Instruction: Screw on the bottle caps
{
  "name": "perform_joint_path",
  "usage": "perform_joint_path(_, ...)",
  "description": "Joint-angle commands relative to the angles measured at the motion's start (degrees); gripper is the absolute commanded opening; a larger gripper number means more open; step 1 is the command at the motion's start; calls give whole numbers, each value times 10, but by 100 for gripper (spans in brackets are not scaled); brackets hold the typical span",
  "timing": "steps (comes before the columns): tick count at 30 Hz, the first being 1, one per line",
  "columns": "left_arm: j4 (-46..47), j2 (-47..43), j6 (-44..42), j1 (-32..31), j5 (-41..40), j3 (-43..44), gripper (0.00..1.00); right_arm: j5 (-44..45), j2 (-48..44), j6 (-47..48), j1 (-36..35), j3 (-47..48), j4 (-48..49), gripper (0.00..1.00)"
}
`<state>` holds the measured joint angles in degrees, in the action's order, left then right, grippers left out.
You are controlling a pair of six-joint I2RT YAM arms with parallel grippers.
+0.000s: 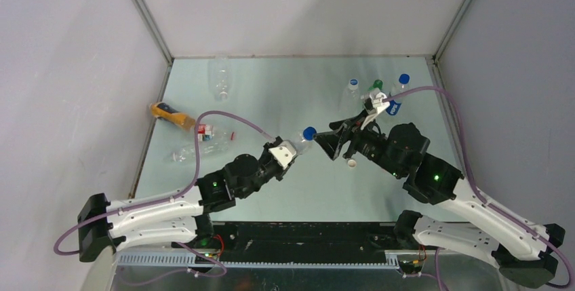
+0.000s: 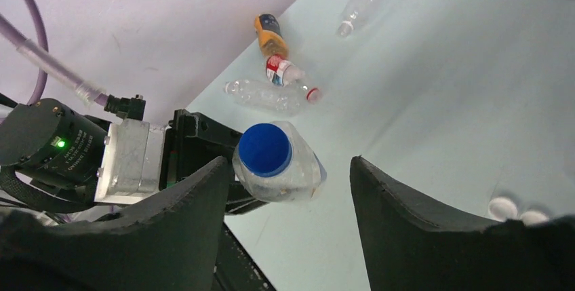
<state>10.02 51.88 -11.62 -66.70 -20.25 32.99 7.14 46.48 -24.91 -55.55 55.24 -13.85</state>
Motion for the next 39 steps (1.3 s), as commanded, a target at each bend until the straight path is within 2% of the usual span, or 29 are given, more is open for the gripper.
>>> perform_joint_path(1, 59, 0, 69, 2, 37, 6, 17, -22, 12, 60, -6, -4, 80, 68)
perform_joint_path(7, 66, 7, 79, 2, 57, 15, 17, -35, 37, 59, -19, -4, 114, 65)
perform_joint_path(15, 78, 3, 84, 2, 57, 20, 18, -34, 59, 31, -23, -4, 95, 48)
perform_joint_path(17, 83, 0, 86, 2, 59, 18, 19, -34, 61, 24, -24, -4, 85, 37)
perform_joint_path(18, 84, 0, 86, 2, 58, 17, 21, -34, 60, 20, -25, -4, 83, 27)
perform_joint_path(19, 86, -1, 87, 2, 59, 16, 22, -33, 60, 18, -25, -4, 78, 21)
perform_joint_path(20, 87, -2, 87, 2, 58, 15, 28, -32, 58, 17, -25, -4, 76, 9)
perform_joint_path(21, 88, -2, 88, 2, 57, 13, 32, -27, 56, 16, -25, -4, 71, 4)
perform_joint_path(22, 88, -3, 87, 2, 56, 12, 41, -25, 51, 15, -25, -4, 65, 0)
perform_joint_path(23, 88, -4, 89, 2, 52, 10, 46, -22, 46, 17, -25, -4, 60, 0)
perform_joint_path(24, 88, -5, 90, 2, 48, 9, 60, -19, 43, 18, -25, -4, 50, 0)
perform_joint_path(25, 88, -9, 91, 2, 46, 6, 67, -13, 38, 20, -22, -1, 40, 0)
perform_joint_path(26, 87, -12, 92, 2, 38, 5, 78, -11, 36, 21, -21, 2, 15, 0)
perform_joint_path(28, 83, -21, 95, 3, 26, 0, 91, -2, 31, 25, -14, 14, -34, 0)
perform_joint_path(30, 72, -36, 98, 6, 13, -4, 98, 14, 19, 30, -6, 22, -81, 0)
perform_joint_path(34, 26, -87, 111, 32, 17, -5, 100, 85, -21, 51, 36, 30, -168, 0)
perform_joint_path(39, -65, -147, 144, 118, 38, 0, 100, 157, -54, 91, 110, 57, -264, 0)
